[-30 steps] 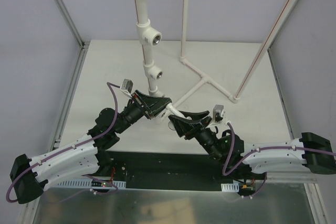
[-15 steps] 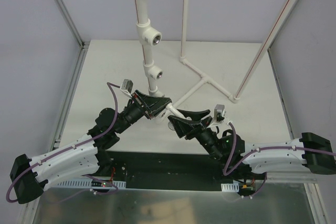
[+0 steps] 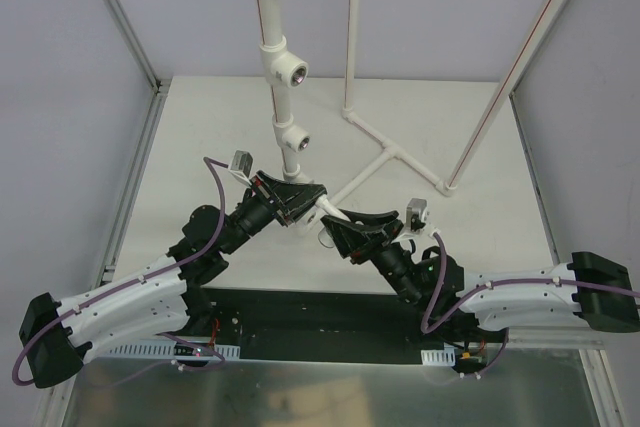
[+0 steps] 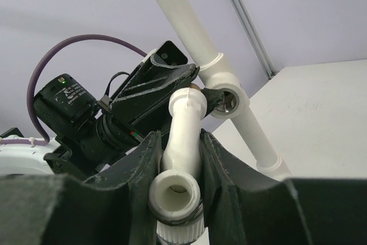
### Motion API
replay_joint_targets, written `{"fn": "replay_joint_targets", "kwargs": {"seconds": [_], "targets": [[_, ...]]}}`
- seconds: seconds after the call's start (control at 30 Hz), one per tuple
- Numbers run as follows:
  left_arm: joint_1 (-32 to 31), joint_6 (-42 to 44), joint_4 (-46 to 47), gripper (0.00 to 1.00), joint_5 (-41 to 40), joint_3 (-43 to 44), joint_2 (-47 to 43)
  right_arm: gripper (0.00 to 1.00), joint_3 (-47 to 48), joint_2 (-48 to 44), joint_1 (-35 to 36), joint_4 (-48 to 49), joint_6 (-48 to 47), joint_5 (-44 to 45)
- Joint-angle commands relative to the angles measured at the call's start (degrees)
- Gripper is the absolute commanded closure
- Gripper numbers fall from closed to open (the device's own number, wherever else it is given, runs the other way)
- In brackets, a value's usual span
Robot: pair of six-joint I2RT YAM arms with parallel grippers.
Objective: Install the water faucets
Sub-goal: Adjust the water faucet.
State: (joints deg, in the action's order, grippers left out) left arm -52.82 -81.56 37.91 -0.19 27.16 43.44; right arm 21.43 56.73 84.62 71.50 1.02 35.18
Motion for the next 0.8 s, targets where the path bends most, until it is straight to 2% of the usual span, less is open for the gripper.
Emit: {"fn": "replay_joint_targets", "kwargs": {"seconds": [0.0,0.03,0.07,0.1,0.23,0.37,0.5,0.57,0.63,0.7,0.77], "targets": [[-0.3,-1.6,5.2,1.00,0.8,0.1,0.2,0.98,2.7,0.0,0.3,3.7,0.8,-1.7],[-0.2,-1.6,5.2,1.00,0.8,0.1,0.2,0.82,2.7,-0.1,0.3,3.7,0.7,-1.6],[-0.2,-1.6,5.3,1.00,1.0,0.2,0.3,0.71,2.7,0.0,0.3,3.7,0.7,-1.4],[-0.3,-1.6,5.3,1.00,0.9,0.2,0.3,0.66,2.7,0.0,0.3,3.7,0.7,-1.3],[-0.3,-1.6,5.4,1.00,0.7,0.1,0.2,0.63,3.0,0.5,0.3,3.6,0.6,-1.3],[-0.5,-1.5,5.4,1.00,0.7,0.1,0.3,0.55,3.4,0.7,0.2,3.6,0.6,-1.6],[-0.8,-1.5,5.7,1.00,0.5,-0.1,0.4,0.53,3.4,0.3,0.4,3.7,0.6,-1.9],[-0.9,-1.5,5.8,1.00,0.5,-0.3,0.4,0.57,3.4,0.4,0.3,3.7,0.6,-2.0],[-0.8,-1.5,5.9,1.00,0.5,-0.2,0.5,0.70,3.4,0.4,0.3,3.8,0.6,-1.7],[-1.0,-1.5,5.9,1.00,0.5,-0.2,0.5,0.97,3.2,0.5,0.3,4.3,0.7,-1.3],[-0.9,-1.4,5.9,1.00,0.5,-0.3,0.4,1.00,2.8,0.5,0.3,4.7,0.8,-0.8]]}}
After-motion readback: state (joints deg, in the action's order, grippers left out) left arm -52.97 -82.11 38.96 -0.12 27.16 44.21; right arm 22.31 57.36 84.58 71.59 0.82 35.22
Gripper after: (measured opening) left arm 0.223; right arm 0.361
